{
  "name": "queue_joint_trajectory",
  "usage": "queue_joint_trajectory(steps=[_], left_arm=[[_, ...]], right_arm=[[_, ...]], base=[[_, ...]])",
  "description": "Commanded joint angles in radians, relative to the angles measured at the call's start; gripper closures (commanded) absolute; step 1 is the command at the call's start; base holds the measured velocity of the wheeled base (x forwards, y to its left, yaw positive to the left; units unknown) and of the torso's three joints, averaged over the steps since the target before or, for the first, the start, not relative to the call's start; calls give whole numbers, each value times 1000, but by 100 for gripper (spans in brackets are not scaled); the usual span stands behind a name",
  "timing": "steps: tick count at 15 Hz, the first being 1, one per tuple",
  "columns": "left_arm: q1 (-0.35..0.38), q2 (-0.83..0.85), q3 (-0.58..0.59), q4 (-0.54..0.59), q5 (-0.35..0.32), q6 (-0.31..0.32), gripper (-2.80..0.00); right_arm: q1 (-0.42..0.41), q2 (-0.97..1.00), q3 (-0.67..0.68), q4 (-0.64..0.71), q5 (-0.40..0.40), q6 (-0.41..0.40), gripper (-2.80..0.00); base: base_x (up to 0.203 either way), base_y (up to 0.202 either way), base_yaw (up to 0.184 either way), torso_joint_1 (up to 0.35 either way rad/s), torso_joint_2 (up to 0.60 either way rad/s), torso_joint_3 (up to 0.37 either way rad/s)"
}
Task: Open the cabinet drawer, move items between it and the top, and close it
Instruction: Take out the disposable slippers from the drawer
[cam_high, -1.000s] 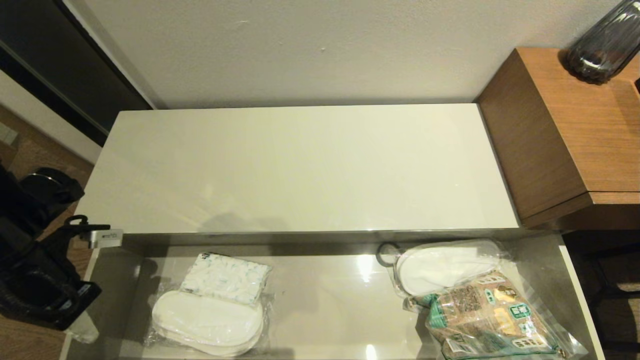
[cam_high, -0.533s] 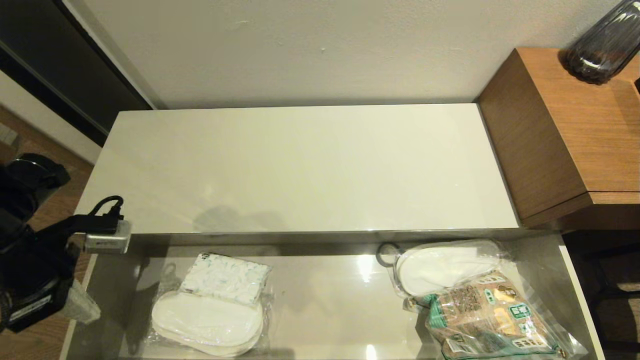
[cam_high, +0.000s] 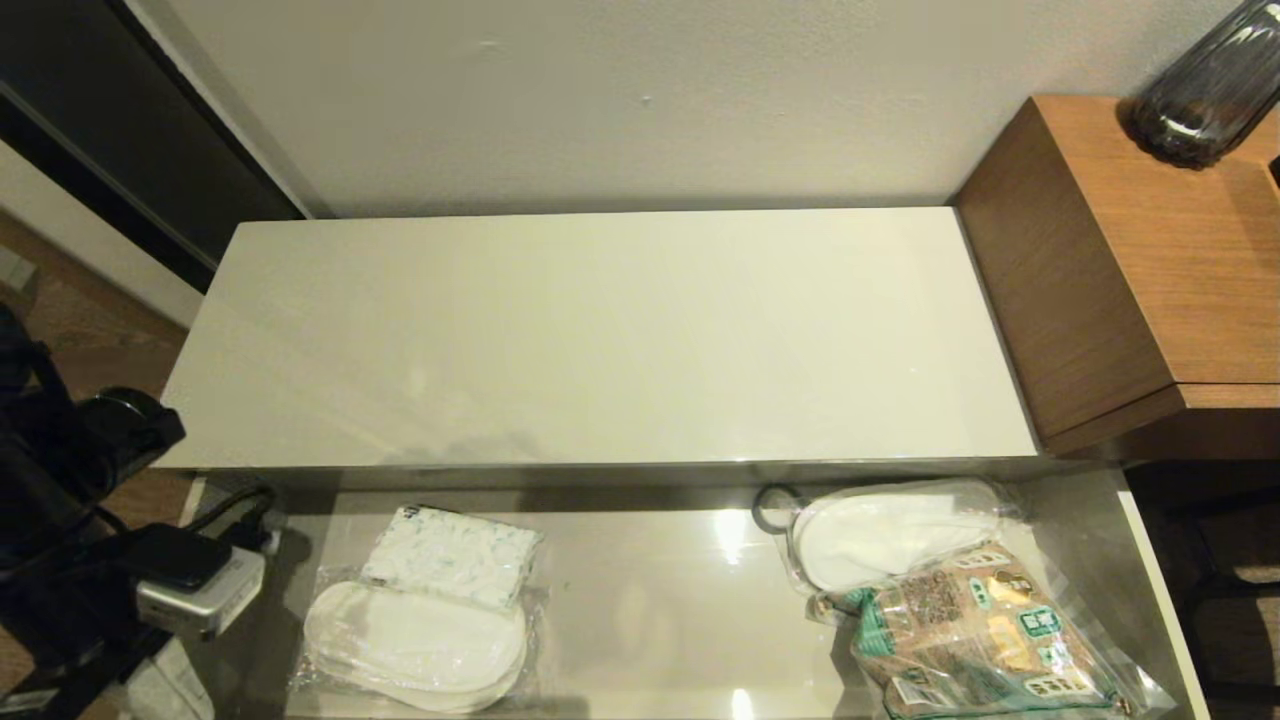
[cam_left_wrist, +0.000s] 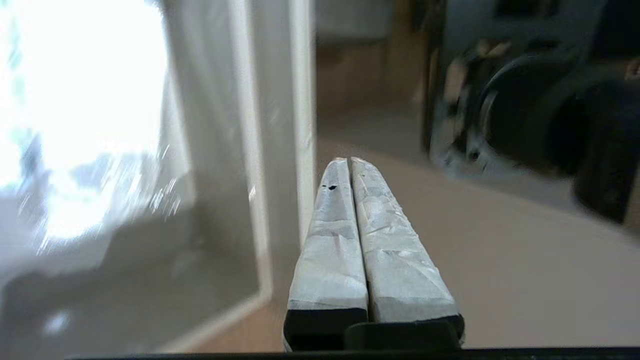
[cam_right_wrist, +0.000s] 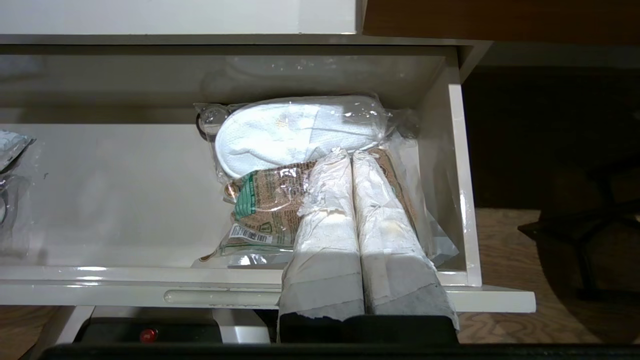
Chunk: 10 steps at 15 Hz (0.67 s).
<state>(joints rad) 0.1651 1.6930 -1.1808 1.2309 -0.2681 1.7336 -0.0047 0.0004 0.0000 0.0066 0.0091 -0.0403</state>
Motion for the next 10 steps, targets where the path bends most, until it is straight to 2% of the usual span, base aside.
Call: queue_joint_trajectory(steps=[1,2,3,6,10], left_arm=[[-44,-13,91,-89,-25,-14,0],[-55,-42,142,-191,-47,-32,0],[-66,-60,166,-239,-68,-55,0],[-98,-59,270,-384,-56,-265,0],[-67,81,436,-874,-50,-293,0]], right_arm=[[0,1,0,0,0,-1,0],[0,0,0,0,0,-1,0],[0,0,0,0,0,-1,0],[0,0,0,0,0,-1,0],[0,1,0,0,2,-1,0]], base=[[0,0,0,0,0,0],[0,0,0,0,0,0],[0,0,0,0,0,0],[0,0,0,0,0,0],[0,0,0,0,0,0]])
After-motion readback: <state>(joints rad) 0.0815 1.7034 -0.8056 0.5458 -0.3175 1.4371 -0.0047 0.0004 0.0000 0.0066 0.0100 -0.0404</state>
